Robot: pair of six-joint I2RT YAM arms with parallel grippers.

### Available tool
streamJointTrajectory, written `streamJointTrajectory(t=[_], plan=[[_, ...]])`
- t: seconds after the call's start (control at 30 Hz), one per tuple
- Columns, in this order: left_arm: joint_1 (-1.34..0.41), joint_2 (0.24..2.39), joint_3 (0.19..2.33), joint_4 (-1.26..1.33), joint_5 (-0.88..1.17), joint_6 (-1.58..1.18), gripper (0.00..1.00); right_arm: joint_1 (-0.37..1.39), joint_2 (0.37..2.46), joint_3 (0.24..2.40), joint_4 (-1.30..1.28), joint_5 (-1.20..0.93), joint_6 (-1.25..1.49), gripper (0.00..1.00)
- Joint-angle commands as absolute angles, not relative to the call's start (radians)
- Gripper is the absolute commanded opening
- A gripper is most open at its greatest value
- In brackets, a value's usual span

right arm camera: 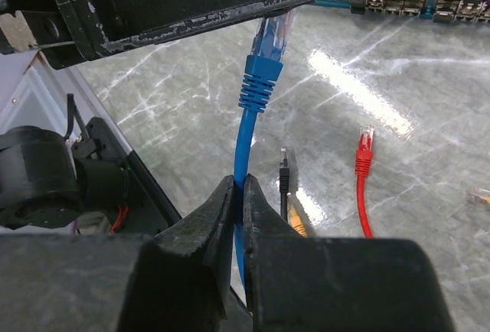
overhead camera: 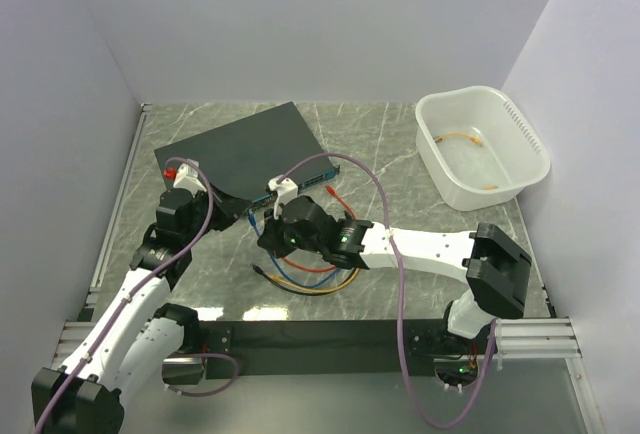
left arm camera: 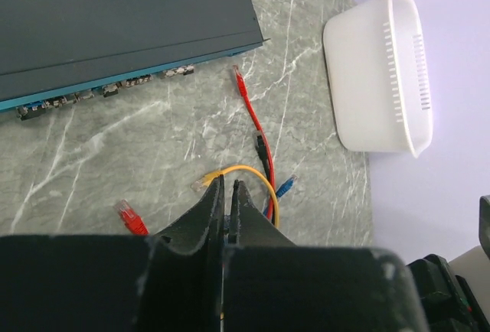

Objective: Insert the plug into the switch port

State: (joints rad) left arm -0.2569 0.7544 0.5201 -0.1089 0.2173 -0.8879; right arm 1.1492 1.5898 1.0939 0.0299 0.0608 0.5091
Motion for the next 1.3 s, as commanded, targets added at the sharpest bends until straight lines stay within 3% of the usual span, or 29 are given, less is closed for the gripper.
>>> streamJointTrajectory(t=[0.0,0.1,0.23,0.33,0.47,0.73,1.03,1.13,1.27], plan=[[-0.272,0.741,0.531,-0.092,0.247,-0.900,0.00,1.152,1.559,1.123,0.121,0.087,0.528,0.00],[-0.279,0.724,0.529,-0.100,0.235,-0.900,0.01,1.152,1.540,1.100,0.149,0.089,0.535,0.01],[-0.282,0.692,0.528,-0.115,0.216,-0.902,0.01,1.150,1.500,1.098,0.135,0.087,0.515,0.52],[-0.282,0.666,0.512,-0.091,0.210,-0.916,0.01,1.149,1.424,1.075,0.133,0.090,0.499,0.67],[-0.282,0.678,0.511,-0.069,0.218,-0.922,0.01,1.121,1.378,1.058,0.146,0.071,0.491,0.65],[-0.287,0.658,0.468,0.040,0.256,-0.940,0.00,1.048,1.440,1.077,0.137,-0.057,0.529,0.47],[-0.287,0.649,0.497,-0.061,0.175,-0.891,0.01,1.051,1.578,1.078,0.086,-0.155,0.509,0.47],[-0.287,0.653,0.522,-0.130,0.130,-0.868,0.04,1.049,1.641,1.057,0.094,-0.225,0.522,0.49],[-0.287,0.646,0.534,-0.161,0.106,-0.853,0.17,1.051,1.718,1.058,0.129,-0.307,0.554,0.52]])
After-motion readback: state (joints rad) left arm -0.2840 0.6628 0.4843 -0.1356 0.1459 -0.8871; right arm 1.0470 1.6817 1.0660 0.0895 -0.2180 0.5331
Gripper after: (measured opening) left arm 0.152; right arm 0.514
